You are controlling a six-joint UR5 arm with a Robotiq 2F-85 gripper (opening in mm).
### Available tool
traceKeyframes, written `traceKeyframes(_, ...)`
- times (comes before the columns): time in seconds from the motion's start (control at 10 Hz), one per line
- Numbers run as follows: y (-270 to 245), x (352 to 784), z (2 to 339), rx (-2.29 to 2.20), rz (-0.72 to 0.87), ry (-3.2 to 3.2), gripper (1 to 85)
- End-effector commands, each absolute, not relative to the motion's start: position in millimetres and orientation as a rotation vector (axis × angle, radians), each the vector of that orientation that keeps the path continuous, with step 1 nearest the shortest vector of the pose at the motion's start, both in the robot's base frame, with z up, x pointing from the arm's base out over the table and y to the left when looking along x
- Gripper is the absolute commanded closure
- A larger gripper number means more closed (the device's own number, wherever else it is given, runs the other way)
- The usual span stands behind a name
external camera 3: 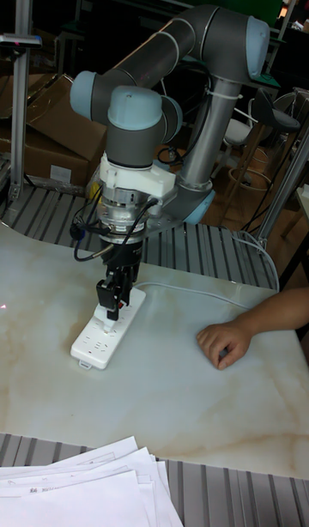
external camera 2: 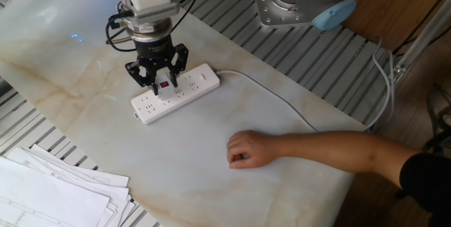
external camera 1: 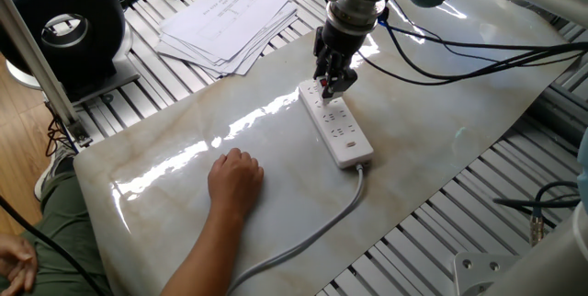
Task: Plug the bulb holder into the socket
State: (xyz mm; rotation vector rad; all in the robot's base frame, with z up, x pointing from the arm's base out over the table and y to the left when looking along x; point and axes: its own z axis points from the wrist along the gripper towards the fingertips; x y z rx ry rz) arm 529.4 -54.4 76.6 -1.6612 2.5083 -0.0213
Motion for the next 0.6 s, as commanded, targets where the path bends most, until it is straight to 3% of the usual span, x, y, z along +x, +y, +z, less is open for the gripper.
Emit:
traceKeyframes(0.0,-53.7,530.2,79.2,-1.614,-0.035,2.545,82.3)
traceKeyframes(0.1,-54.1,529.3,78.6,-1.619,-0.037,2.548,61.3)
traceKeyframes(0.2,-59.5,528.1,78.9,-1.64,-0.063,2.558,46.3)
traceKeyframes(0.5,-61.4,525.0,83.2,-1.653,-0.06,2.565,27.3)
